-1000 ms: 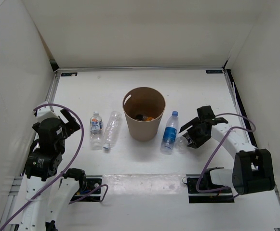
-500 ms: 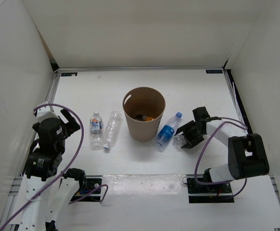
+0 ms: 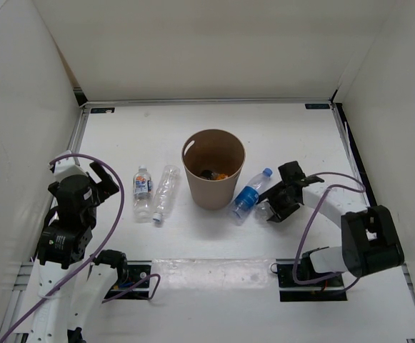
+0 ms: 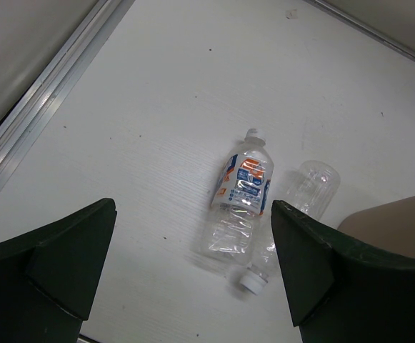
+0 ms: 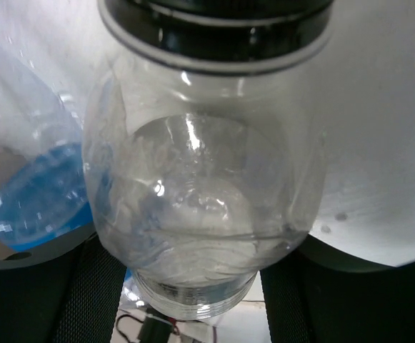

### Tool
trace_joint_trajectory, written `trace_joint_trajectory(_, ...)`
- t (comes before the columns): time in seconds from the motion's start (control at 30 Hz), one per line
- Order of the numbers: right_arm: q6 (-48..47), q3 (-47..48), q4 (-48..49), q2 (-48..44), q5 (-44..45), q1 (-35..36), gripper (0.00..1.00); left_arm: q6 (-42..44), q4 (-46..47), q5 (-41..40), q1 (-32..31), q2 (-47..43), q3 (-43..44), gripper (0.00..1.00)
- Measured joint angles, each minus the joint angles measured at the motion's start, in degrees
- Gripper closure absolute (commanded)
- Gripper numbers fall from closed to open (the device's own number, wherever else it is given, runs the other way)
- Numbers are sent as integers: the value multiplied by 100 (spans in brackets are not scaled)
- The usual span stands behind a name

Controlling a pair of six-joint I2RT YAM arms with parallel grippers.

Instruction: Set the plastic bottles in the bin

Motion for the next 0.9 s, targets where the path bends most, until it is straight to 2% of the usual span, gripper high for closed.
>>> trace_joint_trajectory(0.27,260,278,-1106,-1143,1207,704,52,0,0,0,0,0,0,0)
trace_joint_trajectory(0.43,284,1106,-1945,-2057,2293,1152,54,-2,0,2,0,0,0,0)
trace_joint_trajectory(0.53,79,1799,-2149,-2376,2990,1652,55,-2,2,33,0,2,0,0)
trace_joint_trajectory(0.73,-896,3191,-2116,-2251,4122,2804,54,-2,0,153,0,109,0,0)
trace_joint_trajectory(0.9,-1845,4319,-1884,-1502,4546,3348,54,0,0,195,0,151,0,0)
